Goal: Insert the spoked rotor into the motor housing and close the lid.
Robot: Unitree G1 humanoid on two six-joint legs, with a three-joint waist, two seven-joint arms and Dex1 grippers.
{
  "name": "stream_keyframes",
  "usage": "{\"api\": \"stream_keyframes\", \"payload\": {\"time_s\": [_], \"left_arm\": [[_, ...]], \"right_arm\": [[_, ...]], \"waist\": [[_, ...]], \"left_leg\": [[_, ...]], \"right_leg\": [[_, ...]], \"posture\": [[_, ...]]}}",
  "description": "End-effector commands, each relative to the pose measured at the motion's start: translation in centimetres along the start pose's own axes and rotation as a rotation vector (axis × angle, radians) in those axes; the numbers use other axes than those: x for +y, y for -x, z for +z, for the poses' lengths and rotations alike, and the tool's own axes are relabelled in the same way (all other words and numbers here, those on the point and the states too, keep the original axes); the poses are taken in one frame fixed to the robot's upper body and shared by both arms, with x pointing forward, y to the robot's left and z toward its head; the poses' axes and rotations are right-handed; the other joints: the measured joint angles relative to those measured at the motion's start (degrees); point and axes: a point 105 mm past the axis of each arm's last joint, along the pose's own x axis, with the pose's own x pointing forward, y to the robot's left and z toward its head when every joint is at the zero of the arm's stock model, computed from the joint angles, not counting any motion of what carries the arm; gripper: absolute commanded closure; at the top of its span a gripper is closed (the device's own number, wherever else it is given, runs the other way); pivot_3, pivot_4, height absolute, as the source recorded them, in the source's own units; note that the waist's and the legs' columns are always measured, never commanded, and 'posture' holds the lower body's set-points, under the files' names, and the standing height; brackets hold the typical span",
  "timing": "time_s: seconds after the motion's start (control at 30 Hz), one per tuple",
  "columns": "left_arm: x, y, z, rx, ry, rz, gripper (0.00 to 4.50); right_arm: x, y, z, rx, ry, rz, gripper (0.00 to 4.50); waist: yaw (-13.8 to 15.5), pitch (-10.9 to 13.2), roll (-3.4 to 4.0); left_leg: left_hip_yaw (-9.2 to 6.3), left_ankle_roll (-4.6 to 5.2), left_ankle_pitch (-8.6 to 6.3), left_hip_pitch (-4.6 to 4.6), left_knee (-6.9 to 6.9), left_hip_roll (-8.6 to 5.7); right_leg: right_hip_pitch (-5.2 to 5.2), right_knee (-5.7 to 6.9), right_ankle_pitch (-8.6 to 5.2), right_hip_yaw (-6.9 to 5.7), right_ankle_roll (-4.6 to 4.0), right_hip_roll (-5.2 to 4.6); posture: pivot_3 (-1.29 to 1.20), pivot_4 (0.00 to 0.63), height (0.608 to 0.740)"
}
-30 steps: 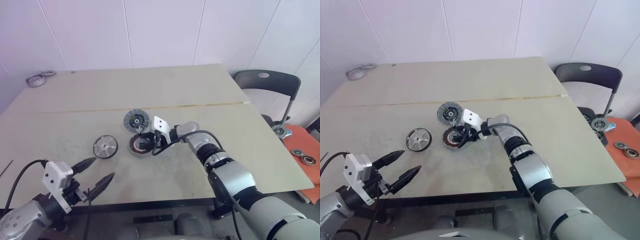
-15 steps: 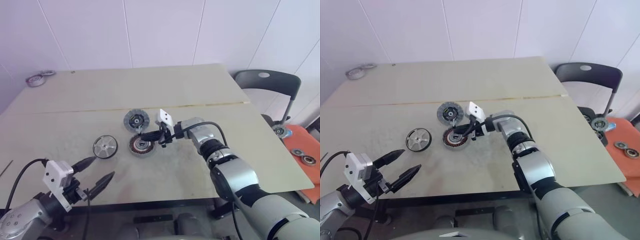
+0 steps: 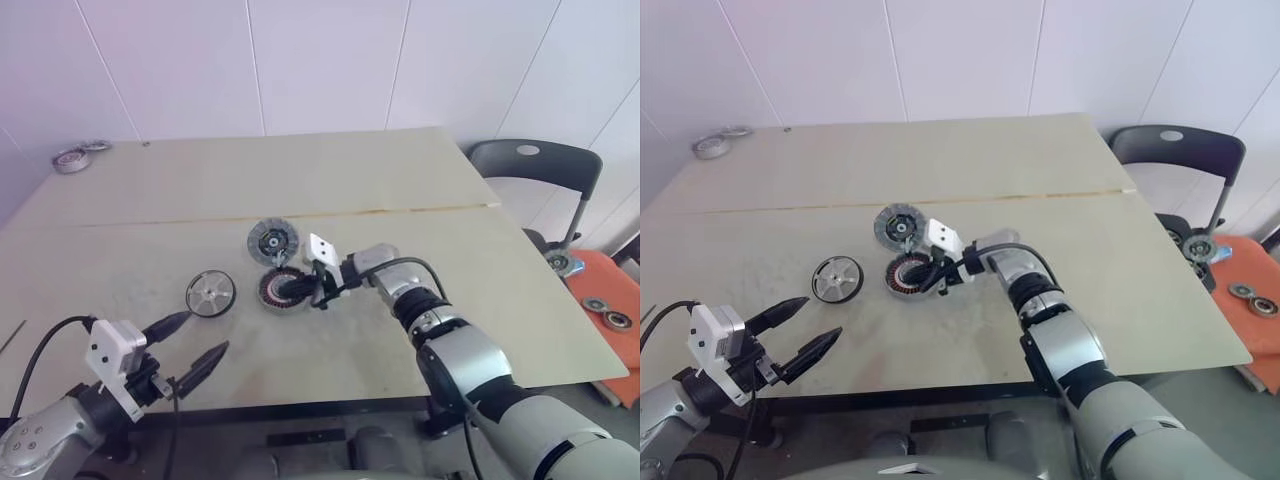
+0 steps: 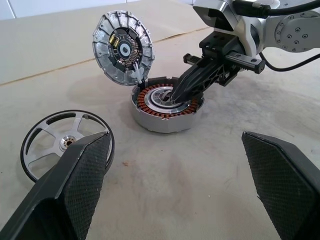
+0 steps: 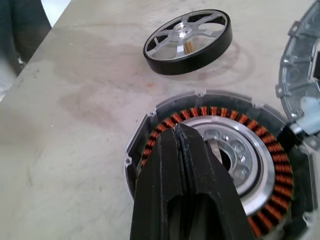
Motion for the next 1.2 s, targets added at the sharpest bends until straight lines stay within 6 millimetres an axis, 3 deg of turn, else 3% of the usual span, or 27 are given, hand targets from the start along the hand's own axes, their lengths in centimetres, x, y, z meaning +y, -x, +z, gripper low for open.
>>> {"api": "stream_keyframes", "payload": {"time_s": [0.03,0.97,1.2], "left_arm": [[-0.3,-0.1,0.6,-0.023,-0.021,-0.004,0.0],[-0.2,-0.2,1.0,-0.034,-0.029,0.009,0.0],[-0.2,-0.2,1.0,-0.03,-0.024,0.01,0.0]], "right_arm": [[-0.5,-0.3,1.5,-0.022,0.074,-0.033,4.47],[-1.4,-0.7,1.8,-0.014,0.213,-0.148,4.47],[-1.1,0.7,3.9,-0.169,0.006,-0.034,4.47]], "waist": [[0.0,0.0,0.0],[0.0,0.0,0.0],[0.0,0.0,0.0]], "left_leg": [[0.0,0.0,0.0,0.0,0.0,0.0],[0.0,0.0,0.0,0.0,0.0,0.0],[0.0,0.0,0.0,0.0,0.0,0.0]], "right_leg": [[0.0,0.0,0.0,0.0,0.0,0.0],[0.0,0.0,0.0,0.0,-0.01,0.0],[0.01,0.0,0.0,0.0,0.0,0.0]], "posture": [[0.0,0.0,0.74],[0.0,0.0,0.74],[0.0,0.0,0.74]]}}
